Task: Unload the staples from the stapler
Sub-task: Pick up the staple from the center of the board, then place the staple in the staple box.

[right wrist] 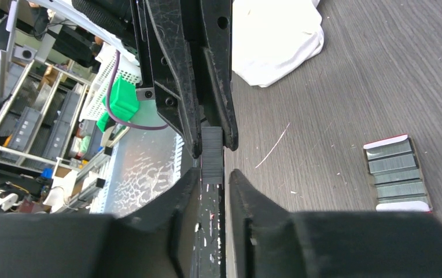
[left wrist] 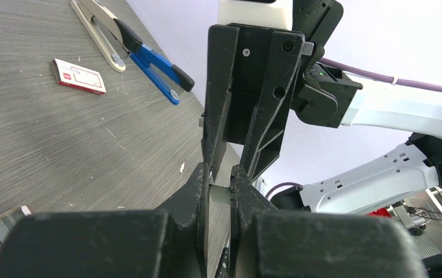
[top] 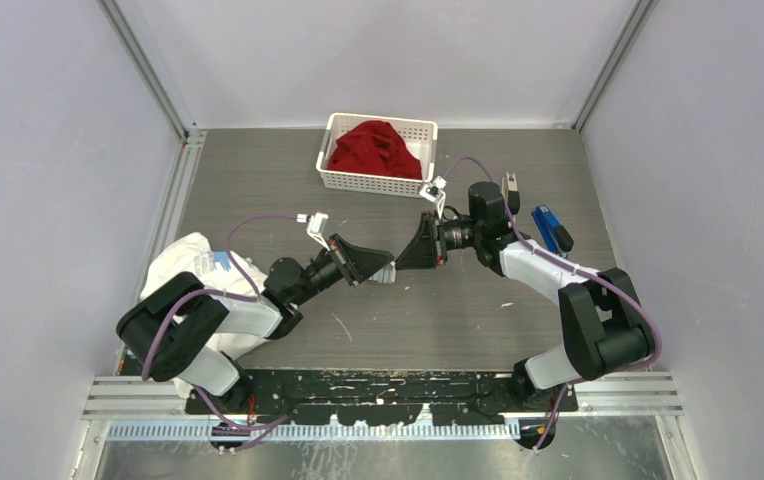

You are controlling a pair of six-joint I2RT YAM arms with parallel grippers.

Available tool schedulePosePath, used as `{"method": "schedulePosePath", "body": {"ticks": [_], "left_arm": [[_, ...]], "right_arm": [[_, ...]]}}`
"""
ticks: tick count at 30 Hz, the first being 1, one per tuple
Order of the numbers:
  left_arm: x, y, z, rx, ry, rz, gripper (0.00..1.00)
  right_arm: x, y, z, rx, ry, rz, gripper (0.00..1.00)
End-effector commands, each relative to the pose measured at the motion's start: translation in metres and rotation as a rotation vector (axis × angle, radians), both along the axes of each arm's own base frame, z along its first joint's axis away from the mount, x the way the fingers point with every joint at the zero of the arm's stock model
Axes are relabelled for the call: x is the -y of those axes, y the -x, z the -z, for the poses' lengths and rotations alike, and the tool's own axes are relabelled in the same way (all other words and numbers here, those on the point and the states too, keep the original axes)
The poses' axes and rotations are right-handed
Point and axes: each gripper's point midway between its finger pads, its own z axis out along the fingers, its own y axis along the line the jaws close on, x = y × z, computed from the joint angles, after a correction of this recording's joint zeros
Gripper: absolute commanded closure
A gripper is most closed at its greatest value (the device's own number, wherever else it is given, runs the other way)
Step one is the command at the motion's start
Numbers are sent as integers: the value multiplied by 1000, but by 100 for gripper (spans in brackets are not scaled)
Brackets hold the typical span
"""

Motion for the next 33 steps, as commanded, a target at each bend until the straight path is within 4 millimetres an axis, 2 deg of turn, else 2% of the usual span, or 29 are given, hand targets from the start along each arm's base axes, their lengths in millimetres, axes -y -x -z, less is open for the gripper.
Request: {"method": "schedulePosePath", "body": {"ticks": [1, 4, 9, 12, 18, 22, 25, 33], "left_arm": [[3, 4, -29, 94, 60, 20, 98], [0, 4, -25, 95, 50, 6, 98], [-10, 3, -11, 86, 19, -29, 99], [-20, 5, 1, 63, -1, -50, 99], [-36, 10, 12, 37, -34, -79, 99], [-37, 14, 37, -40, -153, -64, 99], [-42, 20, 40, -58, -225, -59, 99], [-77, 28, 58, -137, -506, -133, 99]], "right_arm": [[0, -2, -6, 49, -17, -3, 63], [1, -2, -4, 71, 0, -3, 52], [4, -5, -1, 133, 45, 1, 45], [5, -6, -1, 161, 58, -2, 44], [10, -11, 1, 251, 109, 10, 43], [12, -9, 4, 282, 133, 0, 43], [14, -9, 4, 301, 141, -7, 43], [18, -14, 8, 353, 191, 16, 44]]}}
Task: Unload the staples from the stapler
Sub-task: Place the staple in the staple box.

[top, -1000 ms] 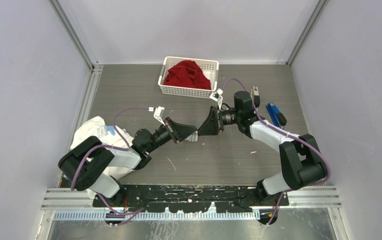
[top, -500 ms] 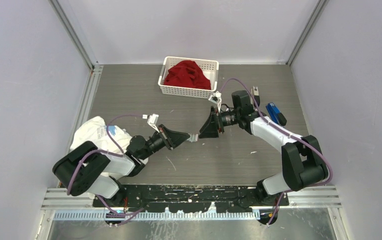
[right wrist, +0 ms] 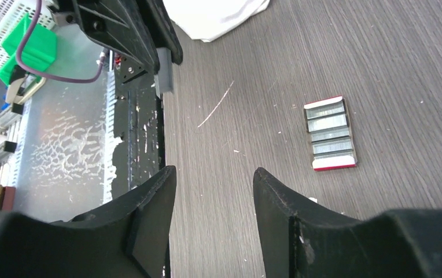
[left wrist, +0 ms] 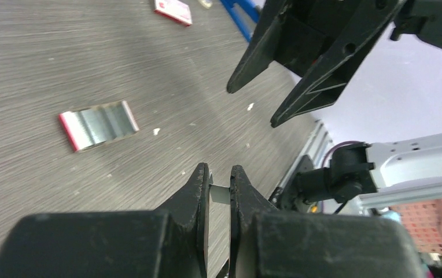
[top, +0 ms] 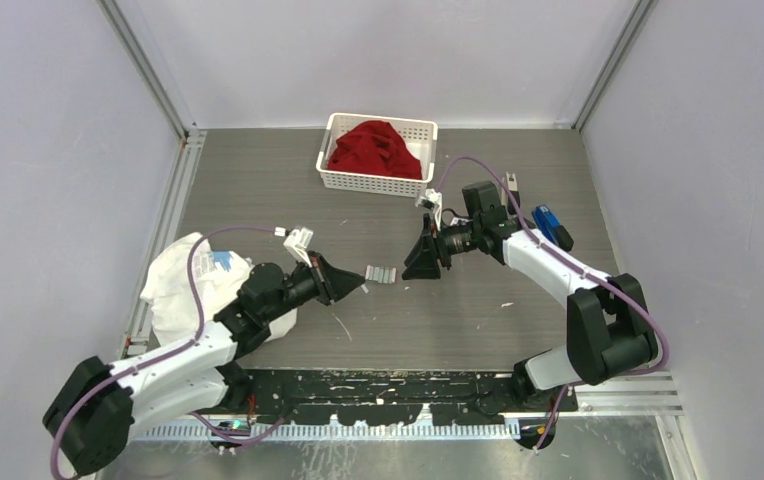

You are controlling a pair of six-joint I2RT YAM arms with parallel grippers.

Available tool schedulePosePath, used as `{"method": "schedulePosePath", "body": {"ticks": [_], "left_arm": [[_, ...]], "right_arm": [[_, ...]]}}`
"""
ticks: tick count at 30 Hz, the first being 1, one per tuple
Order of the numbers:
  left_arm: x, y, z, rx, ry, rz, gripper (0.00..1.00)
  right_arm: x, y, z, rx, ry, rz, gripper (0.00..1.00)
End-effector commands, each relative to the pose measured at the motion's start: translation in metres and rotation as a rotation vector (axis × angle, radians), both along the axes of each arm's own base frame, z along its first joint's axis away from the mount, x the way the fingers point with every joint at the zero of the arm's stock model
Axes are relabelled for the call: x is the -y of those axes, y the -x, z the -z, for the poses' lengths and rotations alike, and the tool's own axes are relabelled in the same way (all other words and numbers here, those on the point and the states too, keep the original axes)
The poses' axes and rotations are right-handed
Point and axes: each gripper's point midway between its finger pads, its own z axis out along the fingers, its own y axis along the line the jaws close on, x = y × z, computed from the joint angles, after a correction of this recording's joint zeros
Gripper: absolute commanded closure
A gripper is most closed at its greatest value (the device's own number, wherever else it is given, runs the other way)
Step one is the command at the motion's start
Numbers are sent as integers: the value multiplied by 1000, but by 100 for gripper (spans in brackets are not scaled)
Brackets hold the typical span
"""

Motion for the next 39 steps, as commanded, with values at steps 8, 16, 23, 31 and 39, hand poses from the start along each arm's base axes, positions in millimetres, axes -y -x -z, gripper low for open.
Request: {"method": "schedulePosePath", "body": {"ticks": [8, 16, 23, 31, 39], "left_arm": [[-29, 4, 39, -146, -326, -42, 99], [-29, 2, 49, -198, -415, -39, 99], [-31, -4, 50, -204, -499, -69, 99], [-22, -17, 45, -193, -576, -84, 99], [-5, -34, 52, -205, -648, -81, 99]], "right_arm": [[1, -11, -20, 148, 17, 11, 44], [3, -13, -18, 161, 35, 23, 44], [3, -14, -19, 164, 35, 24, 44], [3, -16, -20, 172, 42, 34, 44], [5, -19, -22, 191, 54, 52, 44]]}}
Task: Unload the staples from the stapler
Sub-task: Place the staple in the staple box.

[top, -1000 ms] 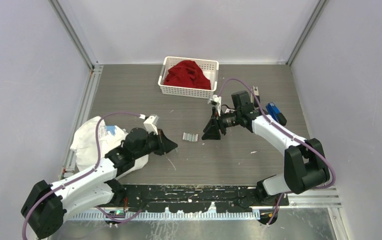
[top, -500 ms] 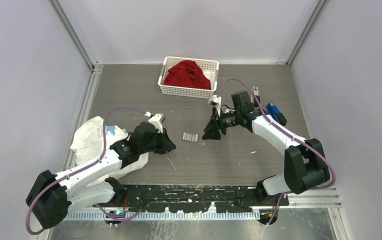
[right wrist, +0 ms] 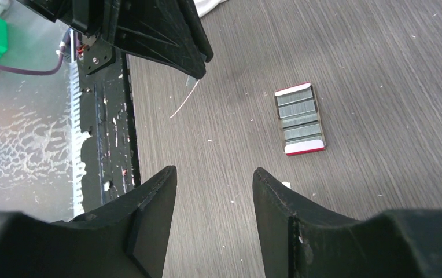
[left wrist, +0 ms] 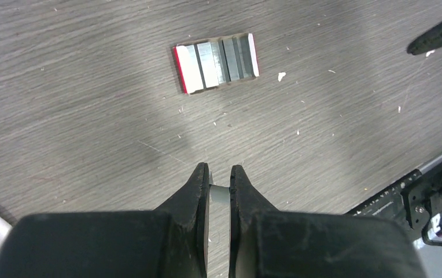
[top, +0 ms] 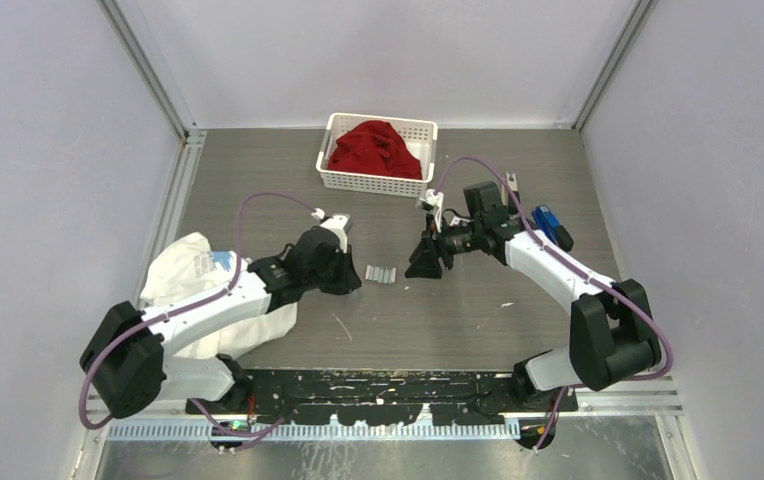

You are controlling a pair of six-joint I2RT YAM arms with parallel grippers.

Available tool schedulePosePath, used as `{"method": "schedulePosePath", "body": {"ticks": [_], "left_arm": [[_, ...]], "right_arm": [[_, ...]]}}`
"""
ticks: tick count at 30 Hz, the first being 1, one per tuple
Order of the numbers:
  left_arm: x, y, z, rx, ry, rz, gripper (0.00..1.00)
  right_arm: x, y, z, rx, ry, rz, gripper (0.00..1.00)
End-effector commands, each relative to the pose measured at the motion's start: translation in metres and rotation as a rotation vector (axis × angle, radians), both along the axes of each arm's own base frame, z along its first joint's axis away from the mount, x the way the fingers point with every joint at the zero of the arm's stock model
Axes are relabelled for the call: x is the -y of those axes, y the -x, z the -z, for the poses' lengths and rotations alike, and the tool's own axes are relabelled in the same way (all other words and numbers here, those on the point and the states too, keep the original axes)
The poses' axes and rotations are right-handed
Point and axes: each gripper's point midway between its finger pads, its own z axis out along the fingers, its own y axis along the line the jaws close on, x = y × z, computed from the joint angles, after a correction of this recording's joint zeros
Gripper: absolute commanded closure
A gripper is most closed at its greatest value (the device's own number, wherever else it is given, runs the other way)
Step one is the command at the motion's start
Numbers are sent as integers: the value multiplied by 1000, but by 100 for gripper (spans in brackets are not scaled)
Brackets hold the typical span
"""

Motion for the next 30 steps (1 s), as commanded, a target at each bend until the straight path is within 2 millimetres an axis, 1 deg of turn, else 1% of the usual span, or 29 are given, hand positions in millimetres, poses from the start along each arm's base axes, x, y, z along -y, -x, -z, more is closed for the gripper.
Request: {"method": "schedulePosePath", "body": {"ticks": [1, 6, 9, 12, 22, 30], "left_arm": [[12, -17, -9, 40, -31, 4, 99], [27, -26, -6, 31, -61, 12, 99], [38, -32, -6, 36, -72, 10, 99], [44, -38, -2, 37, -112, -5, 99], [62, -51, 14, 42, -238, -25, 99], [71, -60, 22, 51, -259, -21, 99]], "right_arm": [[-4, -9, -32, 116, -29, -1, 44], [-1, -13, -33, 133, -15, 23, 45], [1, -17, -37, 148, -6, 48, 46], [4, -20, -42, 167, -8, 70, 46], [8, -23, -43, 176, -2, 96, 46], [8, -23, -42, 175, 1, 99, 46]]}}
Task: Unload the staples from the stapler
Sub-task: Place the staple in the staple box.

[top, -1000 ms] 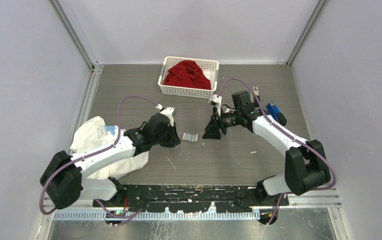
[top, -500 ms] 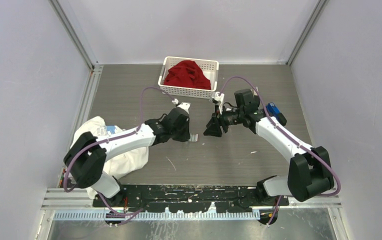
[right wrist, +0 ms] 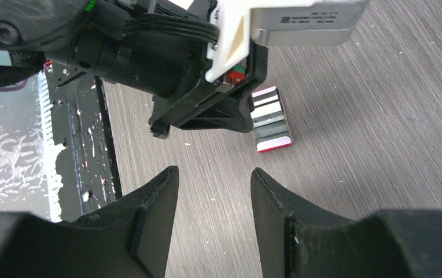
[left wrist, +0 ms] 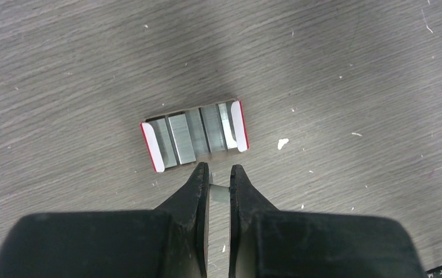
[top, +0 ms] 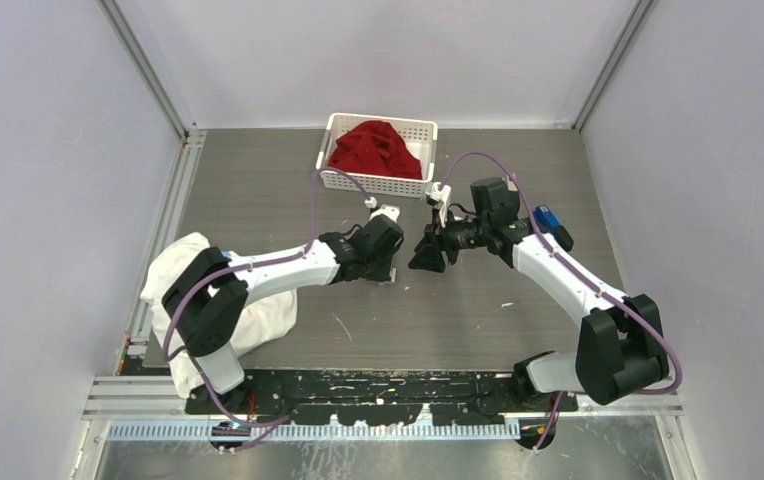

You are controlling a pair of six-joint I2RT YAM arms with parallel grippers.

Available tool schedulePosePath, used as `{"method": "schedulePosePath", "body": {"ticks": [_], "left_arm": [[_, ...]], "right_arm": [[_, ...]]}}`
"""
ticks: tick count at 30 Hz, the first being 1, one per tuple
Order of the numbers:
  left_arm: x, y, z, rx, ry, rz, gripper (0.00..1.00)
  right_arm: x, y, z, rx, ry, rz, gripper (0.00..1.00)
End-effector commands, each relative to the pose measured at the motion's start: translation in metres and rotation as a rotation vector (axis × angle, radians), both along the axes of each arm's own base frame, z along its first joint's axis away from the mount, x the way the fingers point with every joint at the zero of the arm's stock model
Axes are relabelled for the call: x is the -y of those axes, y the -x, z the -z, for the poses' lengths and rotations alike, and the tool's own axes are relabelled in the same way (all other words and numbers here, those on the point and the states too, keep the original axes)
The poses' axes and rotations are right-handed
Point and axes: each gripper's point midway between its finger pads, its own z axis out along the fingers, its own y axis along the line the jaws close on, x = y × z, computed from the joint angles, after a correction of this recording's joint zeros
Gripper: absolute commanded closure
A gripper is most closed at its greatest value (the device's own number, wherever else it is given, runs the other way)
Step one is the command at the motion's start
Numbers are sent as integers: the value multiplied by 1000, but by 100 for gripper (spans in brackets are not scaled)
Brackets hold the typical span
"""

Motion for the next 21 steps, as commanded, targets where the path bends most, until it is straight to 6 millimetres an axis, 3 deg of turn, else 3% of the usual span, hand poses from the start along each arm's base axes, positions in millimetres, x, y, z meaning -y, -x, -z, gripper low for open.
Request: {"method": "schedulePosePath", "body": {"ticks": [1, 9, 21], "left_arm": [[10, -16, -10, 54, -4, -4, 99], [12, -24, 0, 72, -21, -16, 99], [13, -31, -4, 104, -17, -29, 98]], "right_arm": [[-2, -8, -26, 90, -34, 4, 46], [-2, -8, -25, 86, -34, 4, 46], [-3, -8, -24, 81, -37, 1, 46]]}}
